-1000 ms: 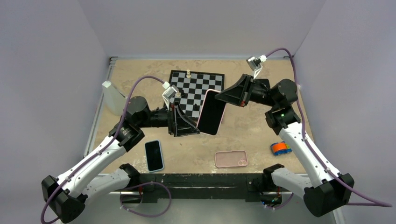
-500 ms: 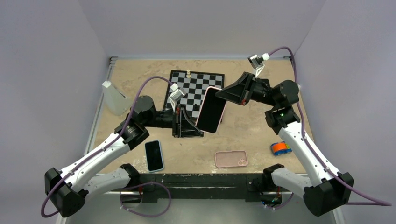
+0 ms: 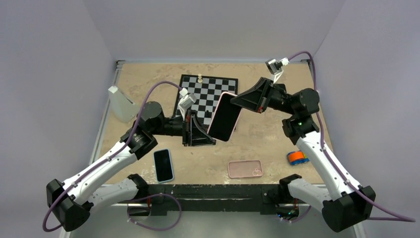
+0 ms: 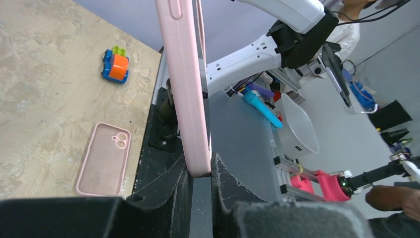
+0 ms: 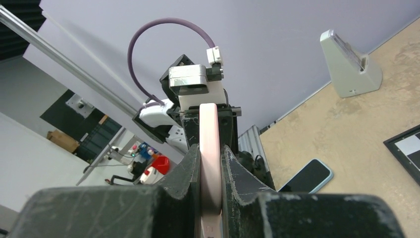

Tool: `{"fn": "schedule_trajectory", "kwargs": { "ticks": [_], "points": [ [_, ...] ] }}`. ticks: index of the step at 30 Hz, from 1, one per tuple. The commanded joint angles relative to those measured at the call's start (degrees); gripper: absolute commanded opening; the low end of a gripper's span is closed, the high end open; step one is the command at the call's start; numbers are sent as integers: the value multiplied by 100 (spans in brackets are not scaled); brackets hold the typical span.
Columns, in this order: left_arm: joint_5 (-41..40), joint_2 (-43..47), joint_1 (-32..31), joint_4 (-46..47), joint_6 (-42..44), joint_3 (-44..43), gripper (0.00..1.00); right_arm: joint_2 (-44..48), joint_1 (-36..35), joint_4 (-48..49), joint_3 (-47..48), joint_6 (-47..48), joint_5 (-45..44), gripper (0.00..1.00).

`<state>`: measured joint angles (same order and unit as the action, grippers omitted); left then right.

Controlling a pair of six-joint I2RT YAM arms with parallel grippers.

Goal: Take the phone out of the phone case
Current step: Remove the phone case from the phone.

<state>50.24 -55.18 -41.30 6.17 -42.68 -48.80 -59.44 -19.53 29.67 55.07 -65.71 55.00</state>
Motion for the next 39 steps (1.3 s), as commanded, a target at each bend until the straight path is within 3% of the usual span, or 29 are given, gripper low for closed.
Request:
{"fn": "schedule_trajectory", "kwargs": {
  "ticks": [1,2,5,11,15,18,24,32,37,39],
  "points": [
    [-527,291,23,230,1481,-192,5,254,-4,960,-228,-1085,314,0],
    [-683,364,33,244,1900,-119,0,285,-11,1071,-283,-1275,358,0],
    [-1047,356,58,154,2869,-68,0,370,-8,1624,-483,-2029,429,0],
    [-105,-165,136,381,3655,-161,0,246,-35,3558,-1016,-3750,426,0],
    [315,-664,217,448,3582,-376,0,25,-84,4584,-1232,-4527,362,0],
    [624,-982,304,1144,3093,-247,0,-168,-119,5153,-1255,-4949,303,0],
    [765,-1256,531,2092,2688,-39,0,-367,-195,5318,-1204,-5238,178,0],
    [-585,-1251,655,2011,2391,-138,0,-312,-306,4441,-1155,-4681,47,0],
    [-2280,-855,649,627,1759,-27,0,-545,-307,5023,-1038,-4841,-126,0],
    [-2239,-507,640,215,1640,158,21,-393,-302,4126,-926,-4083,-141,0]
  ]
}}
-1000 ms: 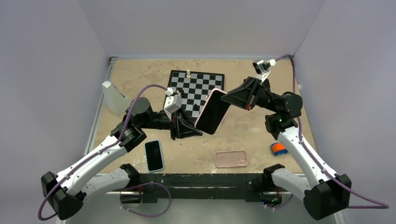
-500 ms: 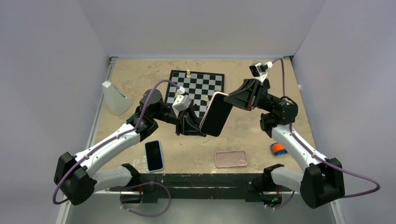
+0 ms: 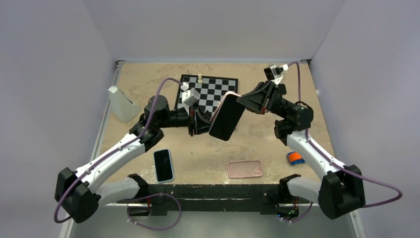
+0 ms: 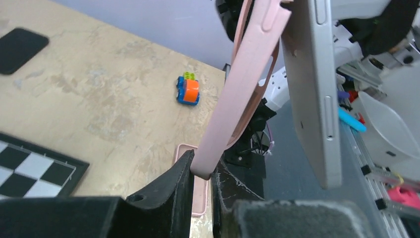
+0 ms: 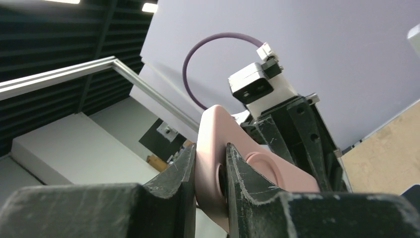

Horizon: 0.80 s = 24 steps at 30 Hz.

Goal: Take the phone out of the phone case
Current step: Remove the phone case from the phone.

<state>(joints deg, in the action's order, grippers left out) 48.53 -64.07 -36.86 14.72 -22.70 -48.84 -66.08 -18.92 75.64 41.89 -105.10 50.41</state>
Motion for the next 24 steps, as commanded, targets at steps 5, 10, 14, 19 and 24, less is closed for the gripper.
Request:
{"fn": "schedule_trajectory", "kwargs": {
  "ticks": [5,10,14,19,24],
  "points": [
    [-1669,1403,182,-1777,-311,394,56,426,-294,-2910,856,1973,150,0],
    [-1652,2045,189,-3240,-27,46,61,100,-223,-2912,885,2210,-7,0],
    [-1491,2198,193,-3919,-112,-333,60,-18,-187,-3093,876,2479,-117,0],
    [-870,2377,189,-2558,-1777,-144,60,46,-169,-3758,934,2978,-311,0],
    [-1160,2319,184,-2133,-2908,2,56,35,-162,-3816,903,2986,-438,0]
  ]
}}
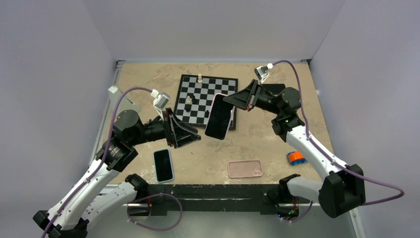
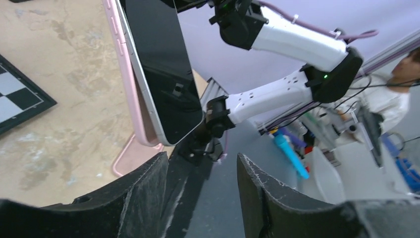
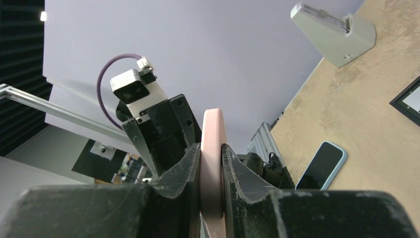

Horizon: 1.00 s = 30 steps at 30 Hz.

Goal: Take the phone out of the phone case
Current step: Remove the phone case from the phone.

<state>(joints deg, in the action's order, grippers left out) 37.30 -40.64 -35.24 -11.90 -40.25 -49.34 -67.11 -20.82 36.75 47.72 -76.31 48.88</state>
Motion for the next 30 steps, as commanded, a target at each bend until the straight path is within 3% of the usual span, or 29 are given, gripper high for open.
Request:
{"fn": "schedule_trajectory", "kwargs": {
  "ticks": [1,11,16,17,19,21,23,26,30],
  "points": [
    [-131,-43,19,539,-1287,99,56,137,30,92,309,73,-299,0],
    [-405,-363,19,670,-1513,188,55,99,29,449,272,-117,-147,0],
    [-833,-346,23,509,-1203,52,46,7,33,587,398,5,485,0],
    [-951,-384,18,424,-1086,-62,46,-24,34,575,449,84,672,0],
    [-1111,-558,23,137,-895,-434,55,-11,25,399,514,296,924,0],
    [-996,-847,27,35,-796,-771,67,70,16,-211,679,785,1094,0],
    [-716,-1224,35,9,-777,-1104,70,184,-7,-843,845,1277,1144,0],
    [-169,-1760,31,72,-787,-1455,66,281,-26,-1085,921,1505,1197,0],
    [537,-2117,19,1010,-1169,-1365,60,280,-73,-1102,881,1564,1207,0]
  ]
}}
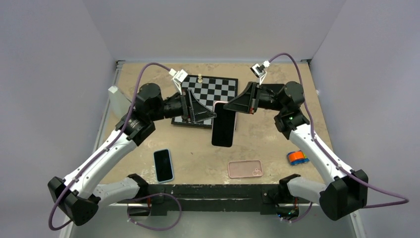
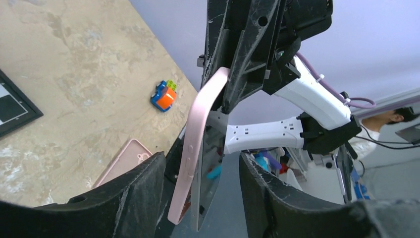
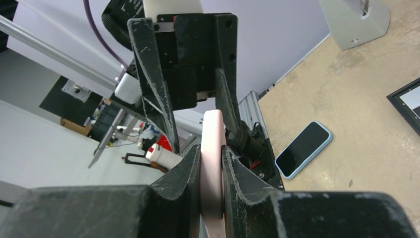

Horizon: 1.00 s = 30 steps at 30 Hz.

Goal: Take the phone out of the phone case
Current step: Remove the phone case from the phone.

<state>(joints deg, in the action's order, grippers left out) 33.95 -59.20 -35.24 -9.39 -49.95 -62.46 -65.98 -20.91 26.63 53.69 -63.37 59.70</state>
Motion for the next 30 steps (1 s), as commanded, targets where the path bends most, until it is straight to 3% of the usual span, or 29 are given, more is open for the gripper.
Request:
{"fn": "schedule_trajectory", "kwargs": {
  "ticks": [1,5,14,18,23,24,27,30],
  "points": [
    [984,-333,22,839,-290,-26,59,146,-96,-73,275,273,128,0],
    [1135,-588,26,1175,-442,-23,49,40,-356,8,326,301,96,0],
    [1482,-834,24,1508,-559,-39,3,-47,-560,-287,474,514,58,0],
    [1401,-611,22,1312,-368,4,0,-56,-533,-473,542,588,-23,3],
    [483,-141,102,319,-87,-66,0,107,-284,-1371,652,1060,-572,63],
    [339,-68,154,199,-100,-87,0,183,-222,-1602,715,1274,-766,71],
    [-80,93,306,-86,-195,-175,0,345,-199,-3420,1142,2272,-1690,78],
    [-493,253,448,-88,-393,-106,0,607,-209,-3714,951,2247,-1931,78]
  ]
}}
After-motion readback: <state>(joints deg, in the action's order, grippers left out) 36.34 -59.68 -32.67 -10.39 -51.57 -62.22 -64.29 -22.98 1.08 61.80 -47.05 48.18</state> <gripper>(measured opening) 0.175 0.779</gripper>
